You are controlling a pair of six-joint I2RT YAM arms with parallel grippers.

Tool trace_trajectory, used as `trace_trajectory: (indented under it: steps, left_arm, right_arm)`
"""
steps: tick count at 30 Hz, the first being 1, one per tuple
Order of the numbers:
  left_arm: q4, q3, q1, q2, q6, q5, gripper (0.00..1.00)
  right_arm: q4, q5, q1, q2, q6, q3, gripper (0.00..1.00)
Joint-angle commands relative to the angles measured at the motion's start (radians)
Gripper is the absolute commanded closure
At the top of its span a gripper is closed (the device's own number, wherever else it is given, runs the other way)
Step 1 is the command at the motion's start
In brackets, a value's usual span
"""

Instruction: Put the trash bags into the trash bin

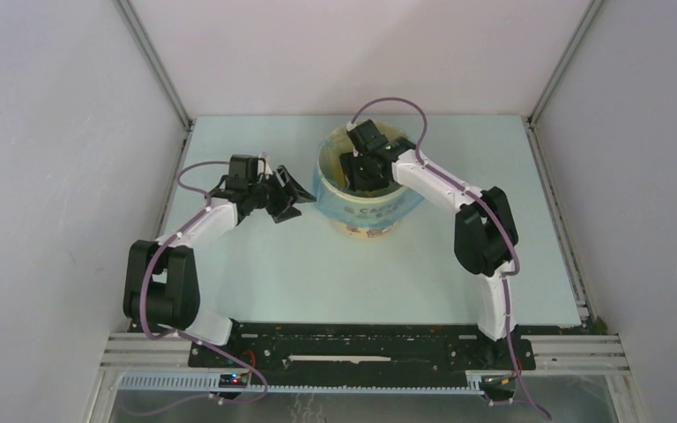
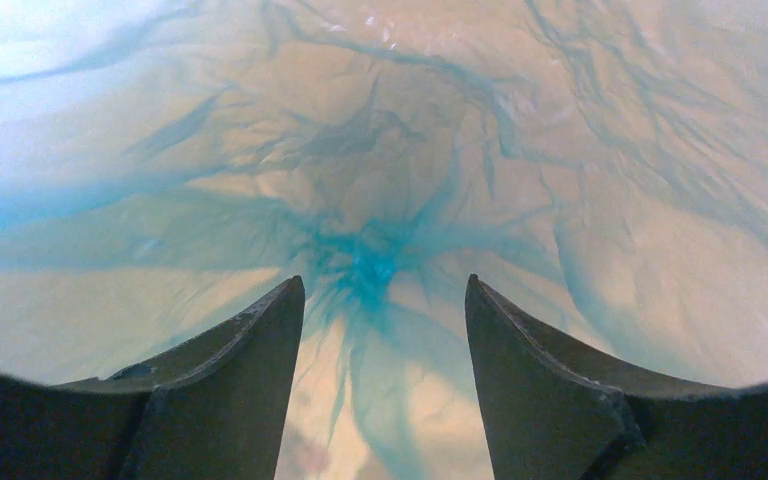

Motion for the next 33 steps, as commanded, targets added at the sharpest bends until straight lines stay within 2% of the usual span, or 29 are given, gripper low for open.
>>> trace_trajectory:
  steps: [1,8,11,15,17,22,25,28,33]
  left_arm:
    - [-0.002,0.006,0.003,-0.043,0.022,0.004,0.31]
    - [-0.04,0.002,0.006,-0.094,0.043,-0.02,0.26]
    - [-0.04,-0.004,0.006,-0.096,0.038,-0.019,0.26]
    - [-0.039,-0.009,0.006,-0.102,0.034,-0.019,0.26]
    - [-0.038,-0.004,0.006,-0.097,0.033,-0.019,0.26]
    - [-0.039,0.03,0.006,-0.057,0.024,-0.014,0.25]
    - [-0.042,0.065,0.005,-0.014,0.016,0.003,0.24]
    - [-0.045,0.094,0.0,0.035,0.005,0.021,0.23]
    - [-0.032,0.156,-0.035,0.108,-0.017,0.045,0.23]
  right_arm:
    - [-0.123,-0.039,-0.004,-0.159,0.032,0.104,0.3]
    - [-0.219,-0.098,-0.018,-0.298,0.033,0.164,0.3]
    - [-0.26,-0.108,-0.043,-0.342,0.03,0.223,0.34]
    - [-0.275,-0.102,-0.133,-0.447,0.022,0.222,0.42]
    - [-0.275,-0.111,-0.221,-0.497,0.021,0.207,0.43]
    - [-0.234,-0.135,-0.437,-0.567,0.035,0.058,0.44]
    - [-0.152,-0.153,-0.506,-0.569,0.056,-0.093,0.42]
    - [-0.092,-0.167,-0.512,-0.525,0.067,-0.185,0.42]
    - [-0.014,-0.175,-0.462,-0.414,0.074,-0.237,0.38]
